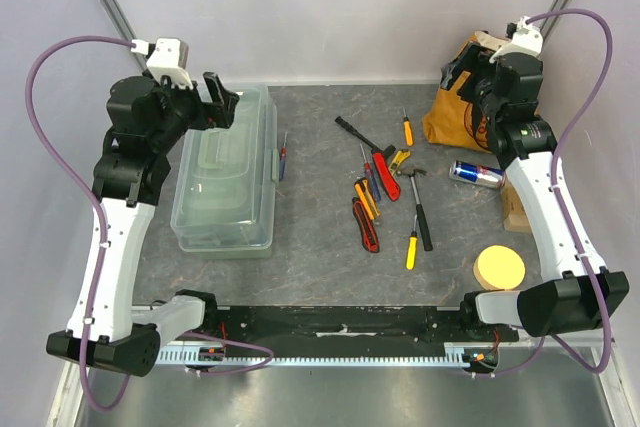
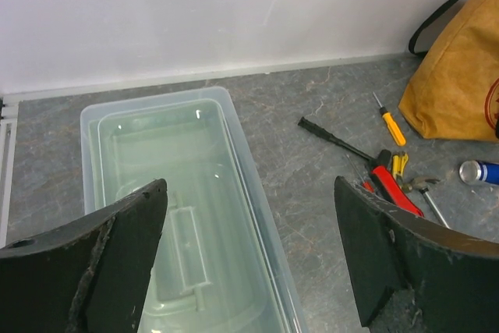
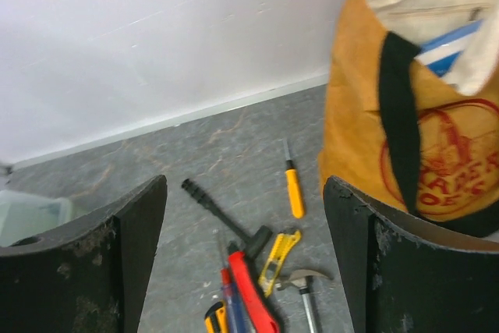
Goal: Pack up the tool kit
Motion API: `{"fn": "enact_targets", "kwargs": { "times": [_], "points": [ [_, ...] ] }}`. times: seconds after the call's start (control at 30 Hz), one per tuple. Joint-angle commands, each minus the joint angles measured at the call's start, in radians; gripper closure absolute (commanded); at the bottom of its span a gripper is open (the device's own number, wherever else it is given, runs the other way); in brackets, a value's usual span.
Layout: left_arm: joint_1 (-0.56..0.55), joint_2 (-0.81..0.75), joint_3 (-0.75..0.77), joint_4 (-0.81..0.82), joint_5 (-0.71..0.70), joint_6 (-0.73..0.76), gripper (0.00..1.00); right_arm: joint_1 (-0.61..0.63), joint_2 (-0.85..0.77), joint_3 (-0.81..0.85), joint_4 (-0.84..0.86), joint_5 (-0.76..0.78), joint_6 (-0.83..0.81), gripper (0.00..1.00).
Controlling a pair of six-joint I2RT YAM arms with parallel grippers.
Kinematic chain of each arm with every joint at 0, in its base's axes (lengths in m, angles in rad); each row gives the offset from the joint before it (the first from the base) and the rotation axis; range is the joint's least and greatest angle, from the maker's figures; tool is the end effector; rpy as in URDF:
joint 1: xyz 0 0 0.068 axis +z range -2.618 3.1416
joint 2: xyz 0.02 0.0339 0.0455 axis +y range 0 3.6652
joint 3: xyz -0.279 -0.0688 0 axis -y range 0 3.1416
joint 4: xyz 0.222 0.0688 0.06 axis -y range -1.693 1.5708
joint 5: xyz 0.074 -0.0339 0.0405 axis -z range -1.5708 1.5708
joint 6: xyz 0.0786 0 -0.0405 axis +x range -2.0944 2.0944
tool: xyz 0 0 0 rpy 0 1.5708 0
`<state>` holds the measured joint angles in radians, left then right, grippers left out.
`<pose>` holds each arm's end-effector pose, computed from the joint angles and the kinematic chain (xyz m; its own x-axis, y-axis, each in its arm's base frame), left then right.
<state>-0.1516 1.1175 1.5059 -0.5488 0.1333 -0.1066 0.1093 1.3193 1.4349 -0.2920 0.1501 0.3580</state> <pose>0.2263 -0.0451 0.4797 -0.1867 -0.0782 -0.9793 0.2610 0.9571 -0.1261 0.3129 0.0225 0.4423 -0.1499 0.3321 -0.9313 0.0972 0.9423 0.3204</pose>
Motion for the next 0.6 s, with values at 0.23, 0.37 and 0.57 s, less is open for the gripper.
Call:
{"fn": "enact_targets", "kwargs": {
  "times": [0.23,0.37,0.57],
  "points": [
    [0.009,-0.012,-0.050,-0.152,-0.245,-0.076,0.06,0.154,0.067,-0.111,0.177,-0.380,0.093,0.13],
    [0.050,0.028,-0.052,-0.276,-0.391,-0.183,0.06,0.283,0.115,-0.131,0.220,-0.397,0.116,0.13],
    [0.122,0.016,-0.145,-0.290,-0.287,-0.255,0.05,0.446,0.188,-0.165,0.323,-0.452,0.148,0.11]
  ]
}}
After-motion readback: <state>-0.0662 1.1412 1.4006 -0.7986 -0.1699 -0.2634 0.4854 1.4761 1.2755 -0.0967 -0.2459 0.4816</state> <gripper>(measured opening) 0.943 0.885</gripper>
